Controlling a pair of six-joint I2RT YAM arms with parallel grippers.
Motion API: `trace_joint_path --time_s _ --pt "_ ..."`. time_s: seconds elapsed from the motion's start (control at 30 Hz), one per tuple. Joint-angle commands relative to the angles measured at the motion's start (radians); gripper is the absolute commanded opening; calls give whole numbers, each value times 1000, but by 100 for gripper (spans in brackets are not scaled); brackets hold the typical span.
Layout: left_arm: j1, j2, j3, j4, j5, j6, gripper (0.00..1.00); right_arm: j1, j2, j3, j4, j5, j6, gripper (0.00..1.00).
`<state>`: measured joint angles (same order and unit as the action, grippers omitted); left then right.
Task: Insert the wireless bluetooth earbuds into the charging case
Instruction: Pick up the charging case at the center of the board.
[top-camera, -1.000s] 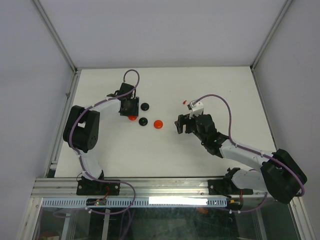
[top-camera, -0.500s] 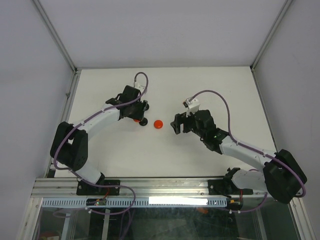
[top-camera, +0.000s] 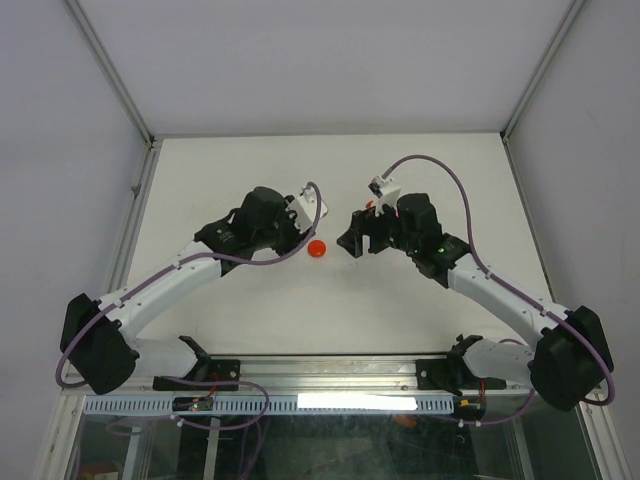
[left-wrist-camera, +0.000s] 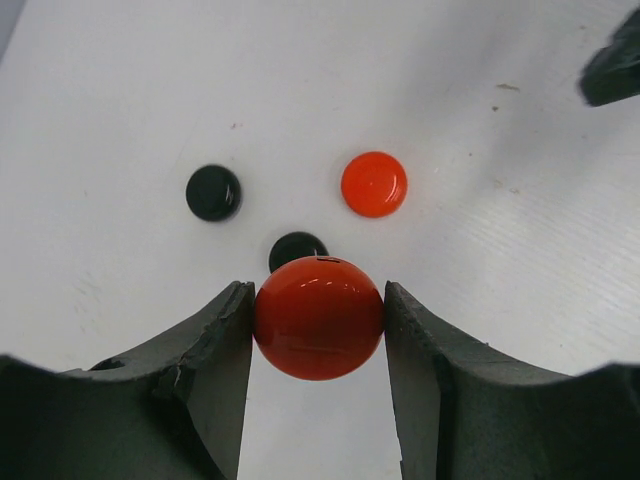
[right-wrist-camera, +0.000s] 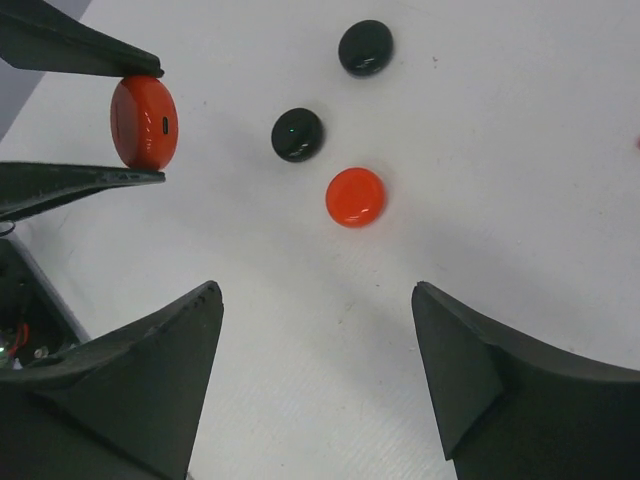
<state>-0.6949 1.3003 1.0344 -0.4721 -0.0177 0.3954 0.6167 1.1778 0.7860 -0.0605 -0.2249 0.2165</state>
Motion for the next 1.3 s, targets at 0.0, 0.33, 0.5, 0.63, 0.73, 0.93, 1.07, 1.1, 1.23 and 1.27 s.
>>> trace_joint_path --time_s 0.0,0.33,0.5,0.63,0.73,0.93,1.07,1.1,1.23,1.27 --pt "-54 -76 -27 96 84 245 36 -6 -24 69 -29 -124 46 79" --pt "-160 -88 -55 140 110 447 38 -7 -25 94 48 -319 93 77" --pt "-198 -85 -47 155 132 485 39 -7 2 66 137 -371 127 75" --pt "-228 -84 -44 163 140 504 39 -8 35 54 206 -406 172 70" --pt "-244 -85 -42 171 144 509 40 -8 62 53 241 -422 195 67" --pt "-259 -86 -42 186 140 517 40 -7 96 51 253 -458 204 56" --pt "-261 -84 -41 188 144 522 40 -7 111 50 239 -465 195 47" --pt "-261 -83 -42 190 148 523 40 -7 114 50 239 -468 192 45" --pt "-264 -85 -46 191 152 522 41 -8 127 53 245 -493 186 34" --pt "-265 -86 -47 192 148 521 42 -8 127 54 247 -494 186 31"
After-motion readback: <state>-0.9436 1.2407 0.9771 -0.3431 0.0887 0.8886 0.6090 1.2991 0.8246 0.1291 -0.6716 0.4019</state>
